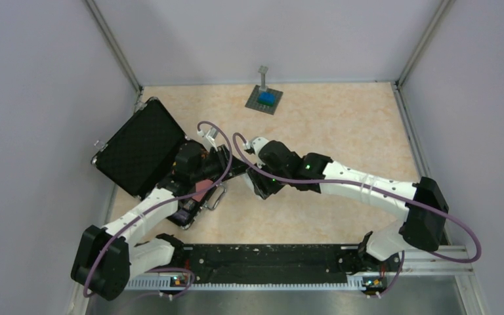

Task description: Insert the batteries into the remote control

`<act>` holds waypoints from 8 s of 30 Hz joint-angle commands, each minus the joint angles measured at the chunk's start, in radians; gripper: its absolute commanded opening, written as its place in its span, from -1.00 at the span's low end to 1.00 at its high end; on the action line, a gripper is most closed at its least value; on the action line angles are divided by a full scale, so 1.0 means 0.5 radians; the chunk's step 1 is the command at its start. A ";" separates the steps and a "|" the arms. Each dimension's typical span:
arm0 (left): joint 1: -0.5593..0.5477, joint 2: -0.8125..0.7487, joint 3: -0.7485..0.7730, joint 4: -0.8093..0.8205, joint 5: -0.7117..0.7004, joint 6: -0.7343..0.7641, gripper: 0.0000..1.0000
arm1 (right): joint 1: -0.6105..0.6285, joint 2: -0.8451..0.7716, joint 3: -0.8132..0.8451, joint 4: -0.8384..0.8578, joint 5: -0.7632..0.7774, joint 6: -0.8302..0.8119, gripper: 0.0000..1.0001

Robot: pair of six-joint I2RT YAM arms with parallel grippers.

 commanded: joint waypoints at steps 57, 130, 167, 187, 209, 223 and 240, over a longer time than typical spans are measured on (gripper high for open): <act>0.050 -0.462 0.155 0.138 -0.100 -1.062 -1.00 | -0.068 -1.068 -0.855 1.307 0.062 2.050 0.31; 0.050 -0.710 0.166 -0.063 0.024 -0.748 -1.00 | -0.077 -0.894 -0.785 1.640 -0.360 1.764 0.30; 0.050 -0.720 0.237 0.077 0.356 -0.646 -1.00 | -0.089 -0.887 -0.851 1.879 -0.509 1.869 0.45; 0.051 -0.561 0.591 -1.083 -0.059 -0.383 -1.00 | 0.018 -0.615 0.089 0.336 -0.025 0.403 0.66; 0.052 -0.496 0.632 -1.105 -0.121 -0.487 -1.00 | 0.248 -0.275 0.099 0.245 -0.021 0.218 0.49; 0.051 -0.504 0.618 -1.055 -0.092 -0.513 -0.87 | 0.247 -0.279 0.066 0.317 0.001 0.276 -0.27; 0.050 -0.844 0.421 -0.167 0.002 -0.574 0.37 | 0.176 -0.508 0.069 0.696 -0.438 1.003 -0.48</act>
